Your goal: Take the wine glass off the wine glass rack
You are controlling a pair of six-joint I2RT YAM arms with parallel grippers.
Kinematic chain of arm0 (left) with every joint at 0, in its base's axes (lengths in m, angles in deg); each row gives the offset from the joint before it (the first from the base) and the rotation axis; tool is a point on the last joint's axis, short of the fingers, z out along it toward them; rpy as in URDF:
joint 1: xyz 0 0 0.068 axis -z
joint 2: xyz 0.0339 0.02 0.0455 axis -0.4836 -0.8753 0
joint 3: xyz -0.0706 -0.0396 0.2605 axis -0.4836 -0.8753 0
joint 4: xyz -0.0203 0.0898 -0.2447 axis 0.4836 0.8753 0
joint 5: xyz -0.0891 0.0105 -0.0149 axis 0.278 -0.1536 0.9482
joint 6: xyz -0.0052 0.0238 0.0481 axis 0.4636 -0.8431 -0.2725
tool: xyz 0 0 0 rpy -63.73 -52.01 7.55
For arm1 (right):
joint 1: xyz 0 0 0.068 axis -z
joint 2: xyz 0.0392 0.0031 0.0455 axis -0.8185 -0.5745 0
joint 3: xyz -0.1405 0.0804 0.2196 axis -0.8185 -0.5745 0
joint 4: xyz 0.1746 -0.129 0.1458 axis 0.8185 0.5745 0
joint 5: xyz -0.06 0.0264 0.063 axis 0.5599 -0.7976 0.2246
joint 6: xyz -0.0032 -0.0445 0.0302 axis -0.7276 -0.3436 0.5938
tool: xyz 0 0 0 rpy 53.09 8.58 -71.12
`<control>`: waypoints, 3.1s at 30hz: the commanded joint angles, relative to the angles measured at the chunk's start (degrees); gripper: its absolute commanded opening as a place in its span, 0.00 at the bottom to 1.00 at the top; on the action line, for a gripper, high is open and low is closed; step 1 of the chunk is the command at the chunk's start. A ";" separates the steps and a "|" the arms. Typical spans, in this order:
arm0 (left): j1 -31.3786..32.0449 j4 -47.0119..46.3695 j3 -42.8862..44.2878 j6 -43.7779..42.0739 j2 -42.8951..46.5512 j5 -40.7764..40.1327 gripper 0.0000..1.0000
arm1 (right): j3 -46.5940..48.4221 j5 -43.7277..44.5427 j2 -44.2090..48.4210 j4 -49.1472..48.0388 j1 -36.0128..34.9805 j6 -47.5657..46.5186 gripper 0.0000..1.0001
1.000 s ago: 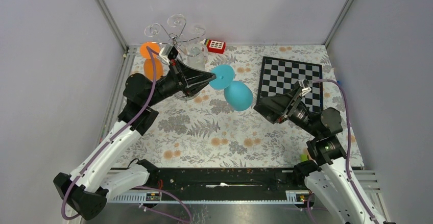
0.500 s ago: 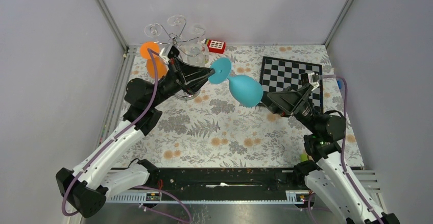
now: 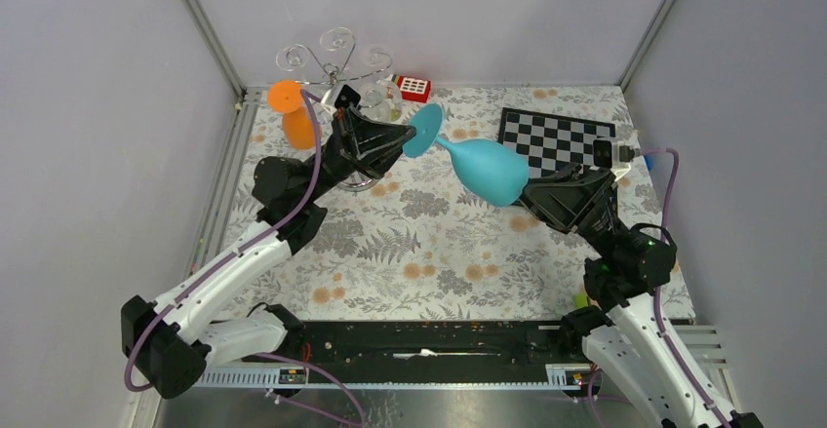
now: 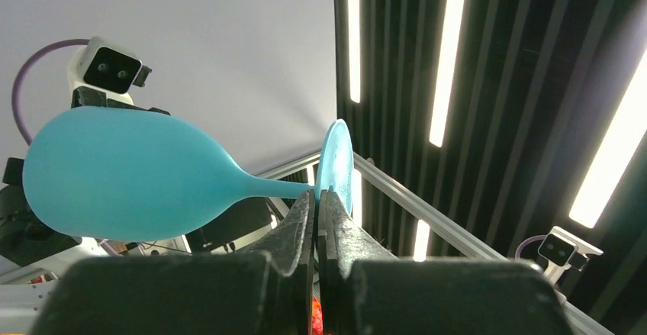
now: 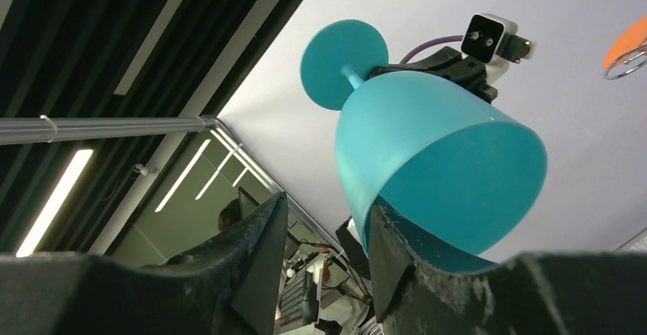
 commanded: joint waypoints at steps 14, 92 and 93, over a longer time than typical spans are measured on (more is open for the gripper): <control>2.78 -6.86 -1.01 -2.47 -2.14 -2.52 0.46 | 3.07 0.42 -3.70 -10.03 -0.89 0.05 0.00; -4.38 75.85 5.18 -92.56 25.94 -62.21 0.99 | 104.69 44.83 -95.89 121.21 -12.52 -73.55 0.00; -4.36 75.91 5.18 -92.85 25.94 -62.38 0.99 | 104.53 45.23 -96.27 121.27 -12.11 -73.41 0.01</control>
